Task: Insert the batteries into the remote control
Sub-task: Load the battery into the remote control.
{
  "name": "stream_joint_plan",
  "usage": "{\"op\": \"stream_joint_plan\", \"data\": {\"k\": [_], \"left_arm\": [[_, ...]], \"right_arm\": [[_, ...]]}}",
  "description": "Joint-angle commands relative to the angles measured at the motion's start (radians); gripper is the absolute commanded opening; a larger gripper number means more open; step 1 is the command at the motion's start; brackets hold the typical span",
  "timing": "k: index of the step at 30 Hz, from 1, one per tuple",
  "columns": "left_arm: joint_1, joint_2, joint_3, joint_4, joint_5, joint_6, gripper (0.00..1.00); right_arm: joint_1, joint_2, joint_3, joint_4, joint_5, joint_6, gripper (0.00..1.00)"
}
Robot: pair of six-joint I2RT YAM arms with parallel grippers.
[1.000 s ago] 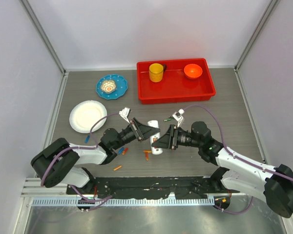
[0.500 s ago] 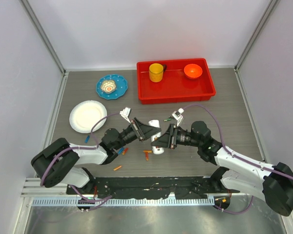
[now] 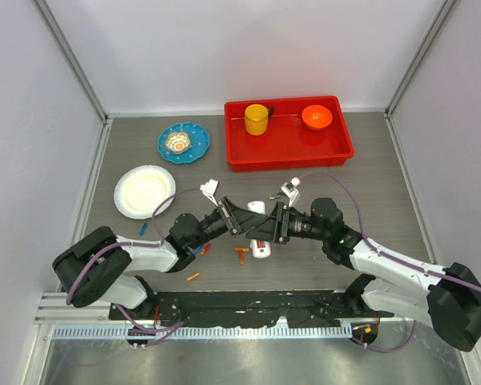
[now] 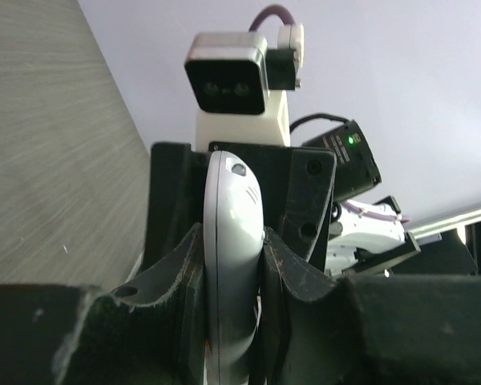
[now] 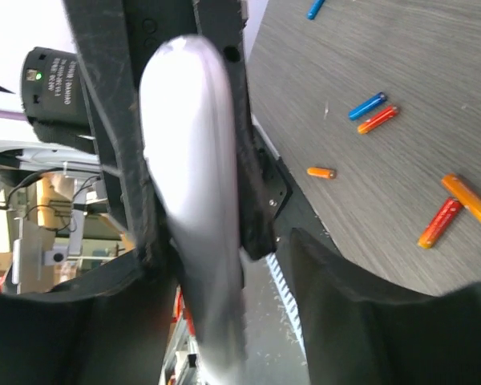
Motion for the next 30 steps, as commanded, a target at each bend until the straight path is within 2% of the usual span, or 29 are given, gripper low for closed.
{"op": "stream_joint_plan", "data": {"k": [1, 12, 20, 30], "left_arm": [[-0.019, -0.015, 0.014, 0.293, 0.009, 0.04, 0.0], [-0.004, -0.004, -0.006, 0.243, -0.029, 0.075, 0.0], [0.018, -0.071, -0.023, 0.16, -0.049, 0.106, 0.0], [0.018, -0.11, -0.029, 0.151, -0.037, 0.103, 0.0]], "right_arm": [[-0.006, -0.031, 0.06, -0.061, 0.024, -0.054, 0.65], [-0.006, -0.134, 0.149, -0.255, -0.002, -0.147, 0.76], [-0.008, -0.19, 0.178, -0.423, 0.068, -0.235, 0.76], [-0.014, -0.204, 0.143, -0.372, 0.079, -0.215, 0.74]]}}
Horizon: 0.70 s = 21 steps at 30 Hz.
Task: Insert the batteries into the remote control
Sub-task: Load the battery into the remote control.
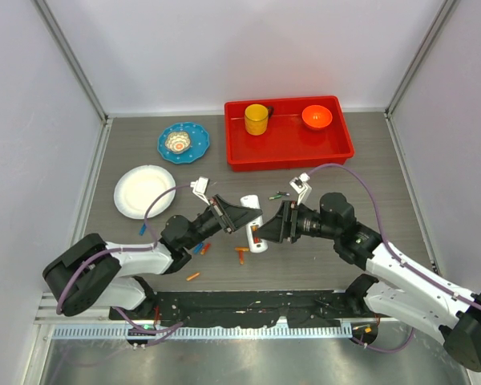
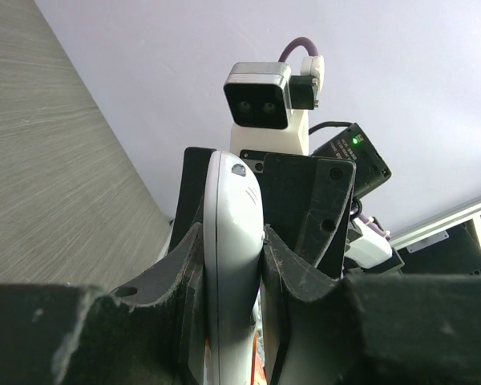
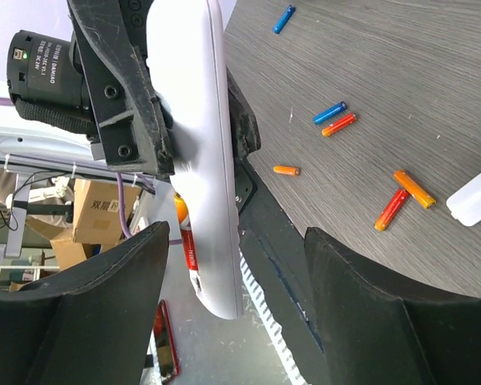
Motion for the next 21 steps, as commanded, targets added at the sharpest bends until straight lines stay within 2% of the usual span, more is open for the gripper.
{"op": "stream_joint_plan", "data": {"k": [1, 8, 21], "left_arm": [[0.004, -0.03, -0.008, 0.119, -0.005, 0.019, 0.0], [0.002, -0.037, -0.016, 0.142, -0.001, 0.01, 0.0], [0.004, -0.043, 0.001, 0.15, 0.007, -0.004, 0.0]], "right_arm": [[-0.011, -0.026, -0.002, 0.067, 0.001, 0.006, 0.73], [-0.037, -0.016, -0.063, 0.223, -0.049, 0.104, 0.7], [-0.038, 0.021, -0.079, 0.237, -0.062, 0.109, 0.63]]}}
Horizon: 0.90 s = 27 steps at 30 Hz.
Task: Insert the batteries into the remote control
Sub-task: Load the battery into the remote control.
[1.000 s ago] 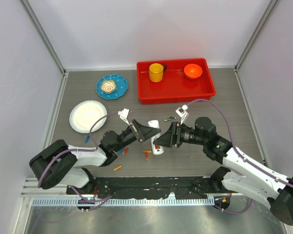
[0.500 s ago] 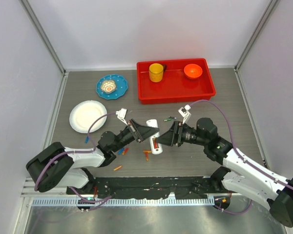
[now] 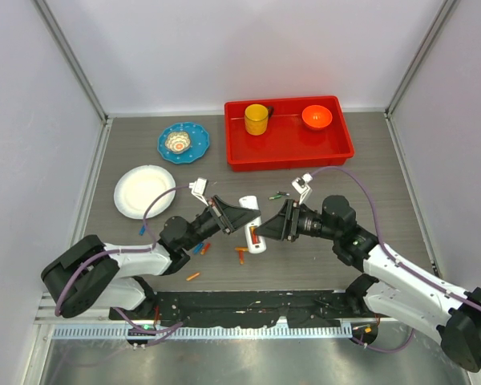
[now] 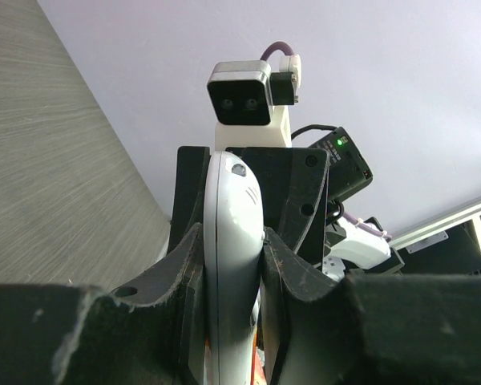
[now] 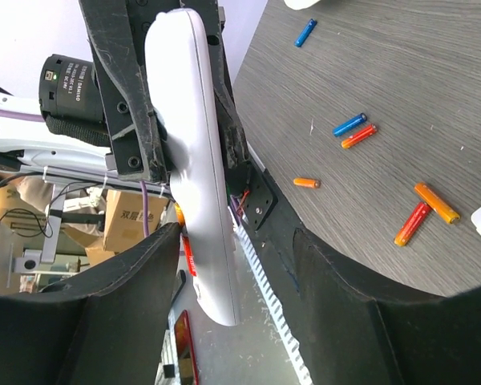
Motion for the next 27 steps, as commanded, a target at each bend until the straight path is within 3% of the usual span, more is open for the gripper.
{"op": "stream_joint_plan", "data": {"k": [1, 20, 24, 27], "left_arm": [[0.003, -0.028, 0.019, 0.154, 0.006, -0.002, 0.0], [0.002, -0.008, 0.076, 0.174, 0.026, -0.031, 0.0], [0.002, -0.004, 0.076, 0.174, 0.026, -0.025, 0.0], [0.002, 0.001, 0.064, 0.174, 0.017, -0.018, 0.0]], "right_arm": [[-0.004, 0.01, 0.001, 0.058, -0.014, 0.008, 0.62], [-0.004, 0.065, -0.013, 0.085, 0.02, 0.029, 0.46], [-0.004, 0.071, -0.013, 0.091, 0.015, 0.032, 0.46], [-0.004, 0.063, -0.007, 0.099, 0.004, 0.038, 0.54]]}}
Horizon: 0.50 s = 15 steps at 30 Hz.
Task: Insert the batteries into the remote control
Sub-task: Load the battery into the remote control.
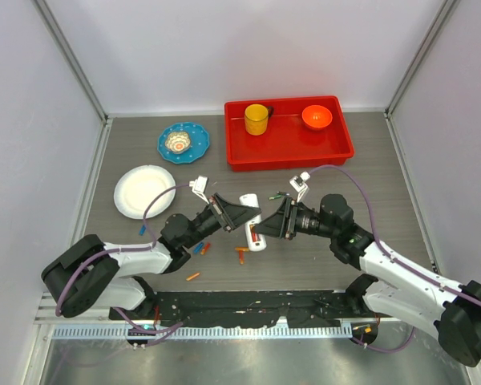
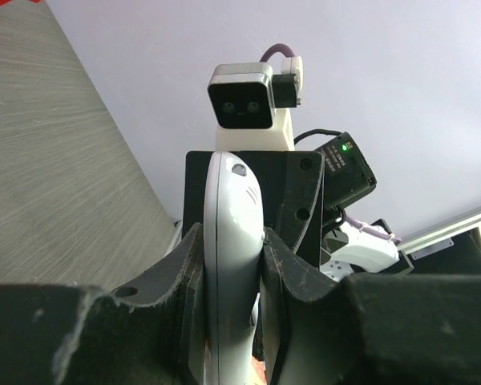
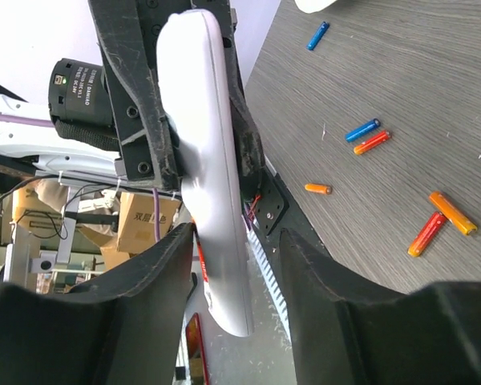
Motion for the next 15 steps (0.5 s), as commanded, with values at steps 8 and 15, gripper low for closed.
{"op": "stream_joint_plan", "data": {"k": [8, 15], "left_arm": [[-0.002, -0.017, 0.012, 0.147, -0.012, 0.04, 0.0], [0.053, -0.072, 0.012, 0.018, -0.011, 0.059, 0.0]], "right_arm": [[-0.005, -0.048, 0.088, -0.138, 0.015, -0.076, 0.72], [-0.029, -0.111, 0.148, -0.324, 0.049, -0.176, 0.77]]}}
